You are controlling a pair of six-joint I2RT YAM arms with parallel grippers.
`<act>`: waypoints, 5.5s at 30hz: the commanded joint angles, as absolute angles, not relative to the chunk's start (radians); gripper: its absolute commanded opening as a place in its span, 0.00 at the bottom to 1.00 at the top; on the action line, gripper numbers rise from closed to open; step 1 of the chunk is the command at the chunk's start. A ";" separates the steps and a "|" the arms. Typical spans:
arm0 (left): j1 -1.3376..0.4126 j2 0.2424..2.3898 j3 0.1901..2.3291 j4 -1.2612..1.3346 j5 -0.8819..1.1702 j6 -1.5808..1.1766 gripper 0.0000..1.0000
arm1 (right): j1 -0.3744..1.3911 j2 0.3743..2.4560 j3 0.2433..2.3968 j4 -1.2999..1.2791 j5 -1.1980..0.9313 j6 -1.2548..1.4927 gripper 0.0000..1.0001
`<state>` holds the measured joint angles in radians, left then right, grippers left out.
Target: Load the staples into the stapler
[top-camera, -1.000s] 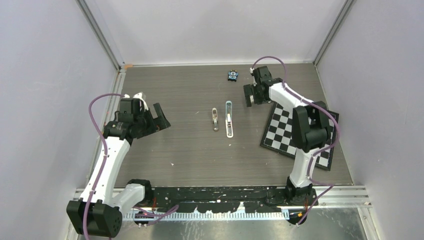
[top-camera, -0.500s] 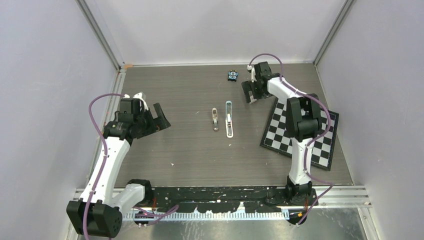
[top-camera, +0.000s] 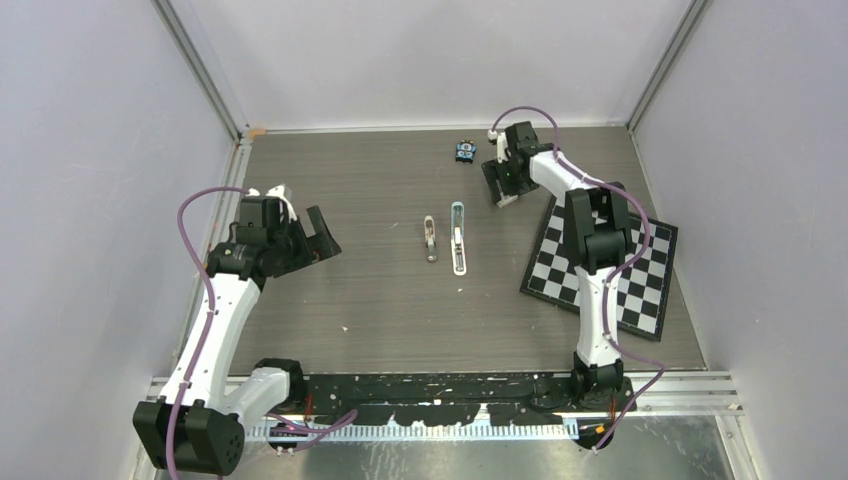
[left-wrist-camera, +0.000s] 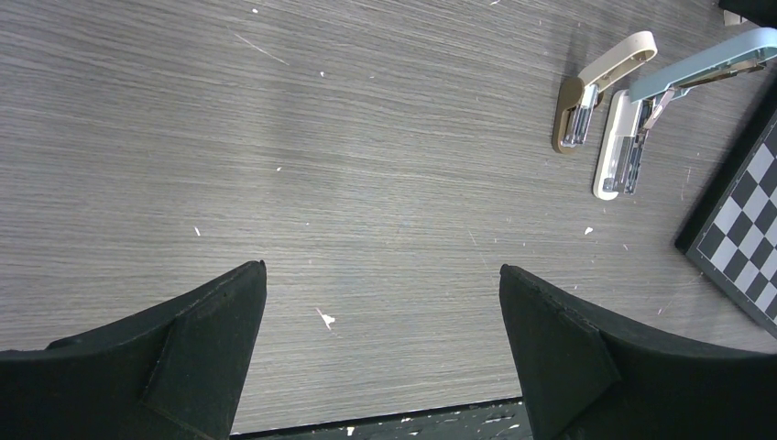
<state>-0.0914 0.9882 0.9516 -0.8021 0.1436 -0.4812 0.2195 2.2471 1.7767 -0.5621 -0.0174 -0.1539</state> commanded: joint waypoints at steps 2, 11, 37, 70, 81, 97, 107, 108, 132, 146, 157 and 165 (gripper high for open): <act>-0.094 0.984 0.953 -0.762 0.149 -0.466 1.00 | 0.215 2.223 1.793 -0.565 -0.041 -0.161 0.69; -0.094 0.973 0.951 -0.761 0.148 -0.468 1.00 | 0.220 2.096 1.696 -0.554 -0.037 -0.087 0.58; -0.128 0.913 0.943 -0.752 0.152 -0.450 0.99 | 0.865 1.555 1.138 -0.668 0.399 0.688 0.57; -0.386 0.823 0.839 -0.544 0.263 -0.076 0.85 | 0.918 1.501 0.980 -0.452 0.238 0.786 0.74; -0.784 1.069 0.933 -0.539 0.244 0.282 0.81 | 0.537 1.314 0.828 -0.370 -0.020 0.654 0.61; -0.945 1.593 1.079 -0.447 0.157 0.324 0.73 | 0.389 1.169 0.721 -0.350 -0.112 0.635 0.59; -0.948 1.709 1.097 -0.406 0.164 0.289 0.69 | 0.348 1.144 0.707 -0.346 -0.113 0.635 0.59; -0.948 1.714 1.095 -0.402 0.163 0.289 0.68 | 0.347 1.141 0.706 -0.348 -0.111 0.634 0.59; -0.977 1.739 1.045 -0.360 0.108 0.275 0.45 | 0.327 1.076 0.695 -0.360 -0.121 0.660 0.58; -0.977 1.672 1.014 -0.314 0.100 0.263 0.35 | 0.326 1.067 0.661 -0.290 -0.209 0.748 0.58; -0.975 1.465 0.893 -0.224 0.048 0.253 0.35 | 0.326 1.215 0.643 -0.047 -0.514 0.880 0.65; -0.974 1.360 0.839 -0.196 0.065 0.247 0.34 | 0.328 1.350 0.622 0.117 -0.698 0.940 0.67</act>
<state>-0.9730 1.4086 0.8524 -0.2619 0.0635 0.2611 0.3298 1.3163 0.6331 -0.0387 -0.5514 0.8902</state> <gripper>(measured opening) 0.344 0.670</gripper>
